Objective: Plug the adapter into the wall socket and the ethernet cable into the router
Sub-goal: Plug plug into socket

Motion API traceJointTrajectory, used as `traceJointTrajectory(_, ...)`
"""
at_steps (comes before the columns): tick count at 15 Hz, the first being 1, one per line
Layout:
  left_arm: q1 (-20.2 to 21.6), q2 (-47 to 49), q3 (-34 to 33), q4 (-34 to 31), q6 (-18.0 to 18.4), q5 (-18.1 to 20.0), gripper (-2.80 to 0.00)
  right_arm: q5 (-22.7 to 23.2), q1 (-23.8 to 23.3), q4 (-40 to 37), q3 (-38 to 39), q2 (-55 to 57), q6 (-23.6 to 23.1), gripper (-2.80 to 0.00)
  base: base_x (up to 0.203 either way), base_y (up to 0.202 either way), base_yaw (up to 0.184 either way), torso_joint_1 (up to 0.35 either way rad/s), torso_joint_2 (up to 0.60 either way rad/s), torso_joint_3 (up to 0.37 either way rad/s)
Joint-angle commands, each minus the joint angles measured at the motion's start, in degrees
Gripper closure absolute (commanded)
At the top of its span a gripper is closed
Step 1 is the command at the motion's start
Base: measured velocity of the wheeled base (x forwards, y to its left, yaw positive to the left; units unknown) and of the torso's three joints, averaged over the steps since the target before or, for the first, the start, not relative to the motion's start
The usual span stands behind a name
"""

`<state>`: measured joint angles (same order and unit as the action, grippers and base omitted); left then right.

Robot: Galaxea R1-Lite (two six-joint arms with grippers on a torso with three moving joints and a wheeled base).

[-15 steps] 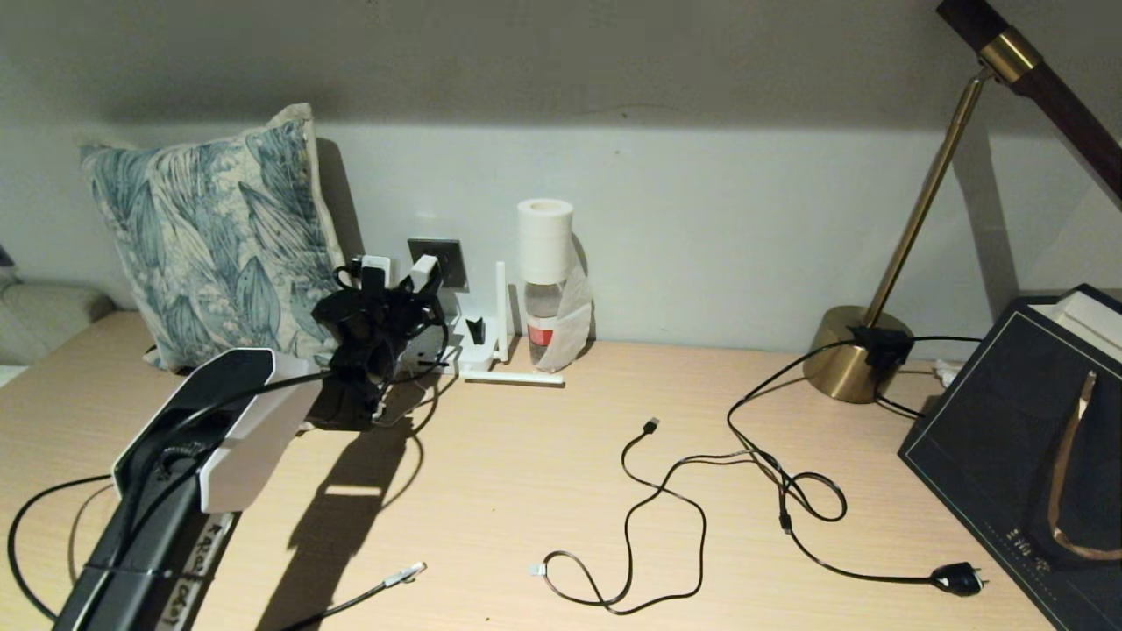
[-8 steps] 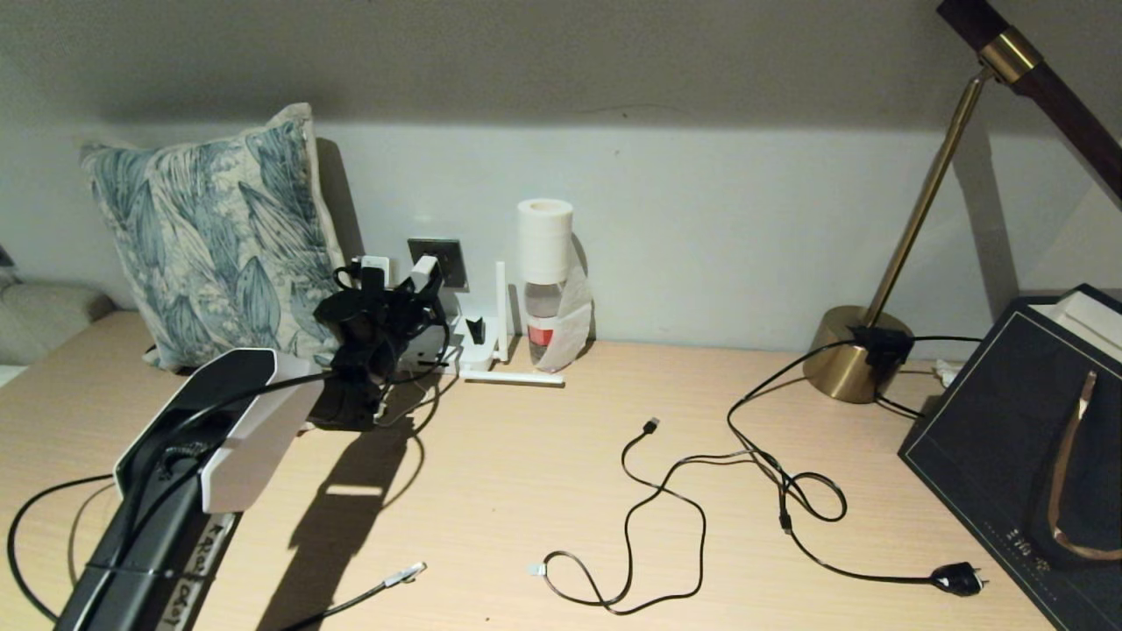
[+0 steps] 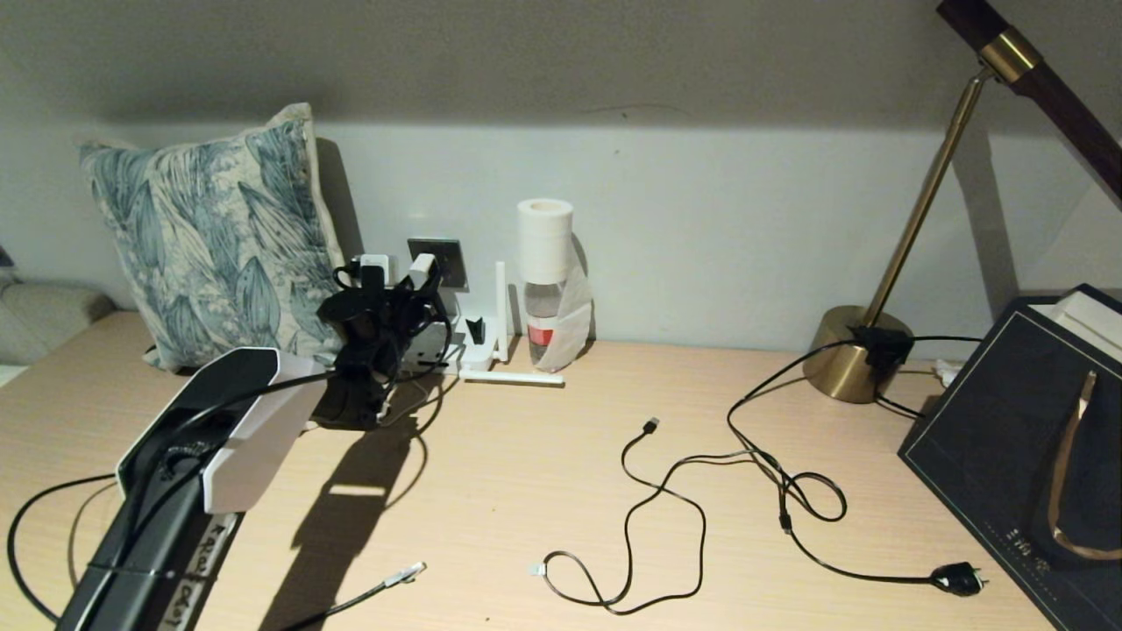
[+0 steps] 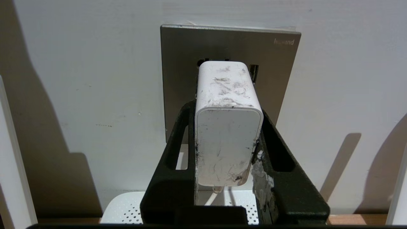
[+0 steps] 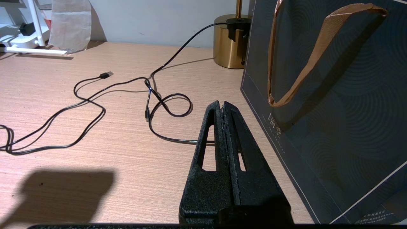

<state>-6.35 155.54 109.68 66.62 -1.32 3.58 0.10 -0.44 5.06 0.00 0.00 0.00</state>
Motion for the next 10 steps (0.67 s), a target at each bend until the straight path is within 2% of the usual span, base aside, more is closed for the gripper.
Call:
traceJointTrajectory(1, -0.25, -0.41, 0.01, 0.72, 0.00, -0.47, 0.00, -0.01, 0.00, 0.04, 2.02, 0.09, 0.00, 0.00, 0.000, 0.000, 0.000, 0.000, 0.00, 0.000)
traceJointTrajectory(10, -0.69, -1.12, -0.34, 0.79, -0.09, -1.83, 0.00, -0.01, 0.00, 0.04, 2.02, 0.09, 0.00, 0.00, 0.000, 0.000, 0.000, 0.000, 0.00, 0.000)
